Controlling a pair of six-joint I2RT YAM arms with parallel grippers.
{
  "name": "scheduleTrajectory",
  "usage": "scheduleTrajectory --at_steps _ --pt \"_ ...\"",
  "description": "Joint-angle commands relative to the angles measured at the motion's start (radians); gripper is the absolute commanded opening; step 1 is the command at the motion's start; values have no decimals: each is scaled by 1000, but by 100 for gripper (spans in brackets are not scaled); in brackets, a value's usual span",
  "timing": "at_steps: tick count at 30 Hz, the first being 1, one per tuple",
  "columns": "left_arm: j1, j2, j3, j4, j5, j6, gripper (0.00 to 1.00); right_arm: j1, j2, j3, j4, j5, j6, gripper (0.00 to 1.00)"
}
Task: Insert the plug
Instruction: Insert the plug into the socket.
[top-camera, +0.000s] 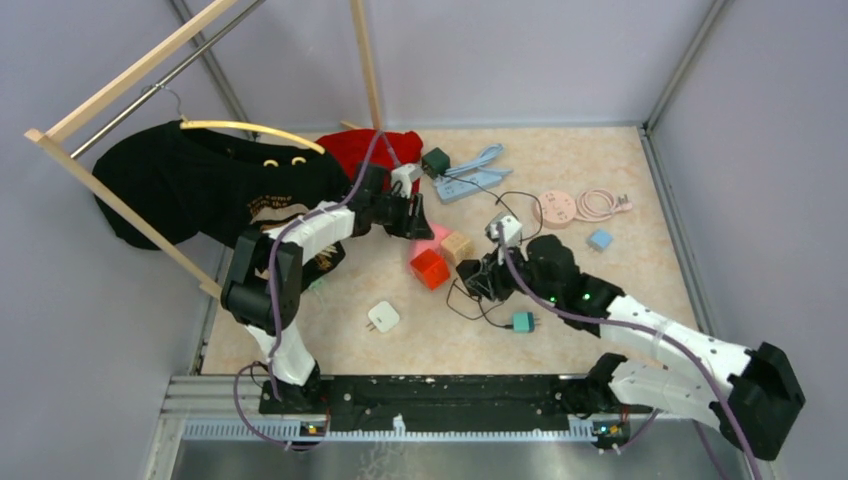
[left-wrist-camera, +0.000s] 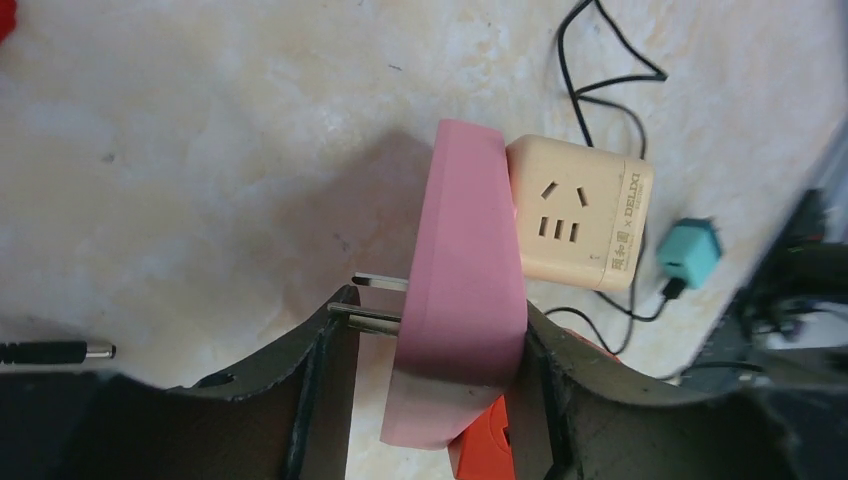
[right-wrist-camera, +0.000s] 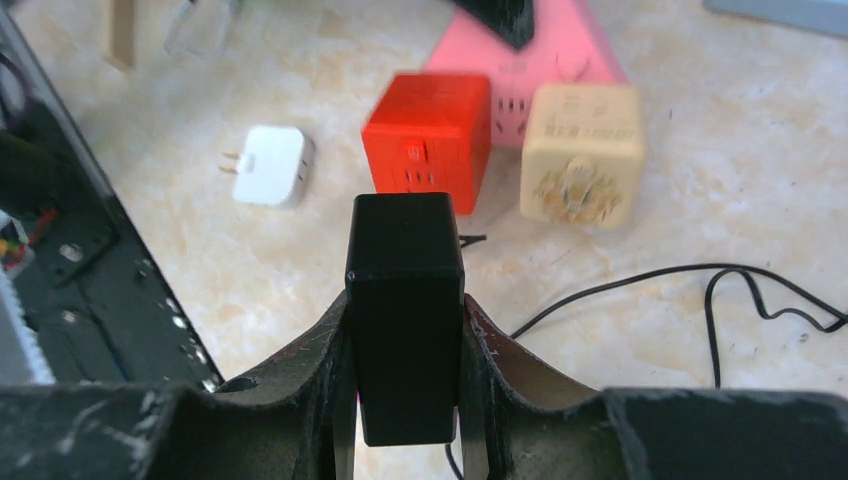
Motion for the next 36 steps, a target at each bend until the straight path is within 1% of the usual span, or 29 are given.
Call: scheduleTrajectory --at_steps 1,3,5,7,10,12,16,20,21,25,28,31,34,36 --pt "127 8 5 113 322 -297 7 73 147 113 -45 162 -106 0" --pt "153 4 -28 175 378 -355 6 77 197 115 -37 136 -118 0" --pt "161 -4 -33 149 350 -337 4 81 222 94 15 127 -119 0" --pt "170 4 -49 150 356 -341 1 82 229 66 93 131 -113 0" --pt "195 16 -106 262 427 -433 0 91 253 38 198 92 -133 0" --pt "204 12 -133 307 436 -461 0 105 280 41 223 108 -144 0" --pt "208 37 -126 252 409 -411 0 106 329 58 256 118 -158 0" --pt "210 53 -127 241 404 -403 0 105 377 84 244 115 -166 0" --pt "211 51 -126 230 388 -392 0 105 381 80 253 112 -193 0" --pt "218 68 -106 159 333 -343 0 105 384 78 270 86 -211 0" --pt "221 96 -106 158 340 -338 0 101 375 80 256 82 -221 0" --pt "221 122 -81 112 315 -300 0 82 354 78 251 67 -230 0" --pt "222 136 -70 88 296 -277 0 42 366 96 238 -1 -245 0" --pt "222 138 -74 94 299 -279 0 38 380 111 227 -10 -274 0"
